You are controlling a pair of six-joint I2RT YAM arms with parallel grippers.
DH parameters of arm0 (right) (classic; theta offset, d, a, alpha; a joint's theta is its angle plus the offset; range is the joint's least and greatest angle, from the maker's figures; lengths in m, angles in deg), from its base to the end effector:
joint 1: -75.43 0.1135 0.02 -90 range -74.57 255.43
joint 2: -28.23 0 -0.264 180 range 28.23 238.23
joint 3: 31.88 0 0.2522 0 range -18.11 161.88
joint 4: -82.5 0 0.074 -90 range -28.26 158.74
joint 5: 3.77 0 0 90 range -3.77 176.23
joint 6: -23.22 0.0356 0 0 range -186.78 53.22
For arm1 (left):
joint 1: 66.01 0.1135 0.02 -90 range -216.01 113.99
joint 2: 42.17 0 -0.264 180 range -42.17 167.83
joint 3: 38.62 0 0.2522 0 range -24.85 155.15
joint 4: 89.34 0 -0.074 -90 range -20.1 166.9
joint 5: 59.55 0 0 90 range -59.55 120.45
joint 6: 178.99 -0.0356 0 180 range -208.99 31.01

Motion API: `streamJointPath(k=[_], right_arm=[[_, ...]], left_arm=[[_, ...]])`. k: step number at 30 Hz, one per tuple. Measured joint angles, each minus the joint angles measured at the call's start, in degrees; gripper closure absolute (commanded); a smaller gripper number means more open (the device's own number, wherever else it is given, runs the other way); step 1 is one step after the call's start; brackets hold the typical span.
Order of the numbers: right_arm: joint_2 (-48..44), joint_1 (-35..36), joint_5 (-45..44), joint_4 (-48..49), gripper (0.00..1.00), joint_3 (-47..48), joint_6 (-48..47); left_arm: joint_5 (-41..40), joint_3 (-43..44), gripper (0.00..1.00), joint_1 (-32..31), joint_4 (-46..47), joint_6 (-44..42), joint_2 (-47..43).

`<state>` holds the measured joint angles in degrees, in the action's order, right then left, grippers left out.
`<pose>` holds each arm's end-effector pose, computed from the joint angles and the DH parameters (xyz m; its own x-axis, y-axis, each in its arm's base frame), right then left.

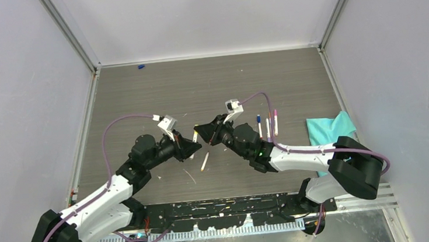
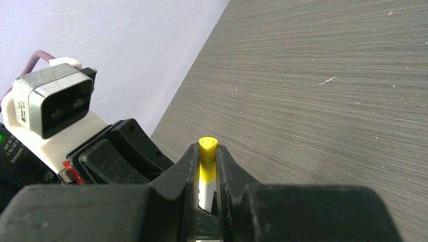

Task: Insert the pens into the pen caps
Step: Press the pen cap onto the pen.

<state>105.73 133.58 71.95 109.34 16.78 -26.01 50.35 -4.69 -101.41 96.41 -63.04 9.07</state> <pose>0.1617 0.2436 0.2458 -0.4666 0.4482 -0.7625 -0.5129 0.5652 0.6461 0.1567 -0.1262 0.2228 -0.5042 -0.1465 -0.8511 0.6627 0.5663 -0.4900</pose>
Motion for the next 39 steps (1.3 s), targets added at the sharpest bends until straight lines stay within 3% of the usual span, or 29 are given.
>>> streamJointPath(k=[16, 19, 24, 28, 31, 35, 39], right_arm=[[-0.09, 1.36, -1.27, 2.84, 0.99, -2.58, 0.15], [-1.68, 1.68, -1.53, 0.02, 0.94, -2.60, -0.09], [-6.36, 2.56, -2.16, -6.64, 0.78, -2.54, -1.53], [-9.16, 3.34, -1.20, -12.94, 0.45, -1.60, -2.95], [-11.47, 5.25, -0.24, -19.02, 0.29, -1.55, -4.52], [-16.50, 4.94, 0.17, -25.51, 0.21, -1.51, -7.34], [-20.55, -1.79, 7.50, -28.26, 0.19, -0.74, -9.49]], left_arm=[[1.07, -1.07, 1.00, -0.13, -0.74, -0.48, -0.92], [1.18, -1.33, 1.00, -0.48, -0.90, -2.23, -0.92], [2.62, -1.33, 1.00, -1.25, -0.55, -5.38, -0.98], [2.29, -1.33, 1.00, -1.20, -0.13, -7.54, -1.14], [-0.42, -1.33, 1.00, -0.13, 0.20, -8.55, -2.14], [-1.53, -2.10, 1.00, 0.07, 0.92, -9.20, -3.89], [0.26, -3.65, 1.00, 0.07, 2.34, -9.33, -3.45]])
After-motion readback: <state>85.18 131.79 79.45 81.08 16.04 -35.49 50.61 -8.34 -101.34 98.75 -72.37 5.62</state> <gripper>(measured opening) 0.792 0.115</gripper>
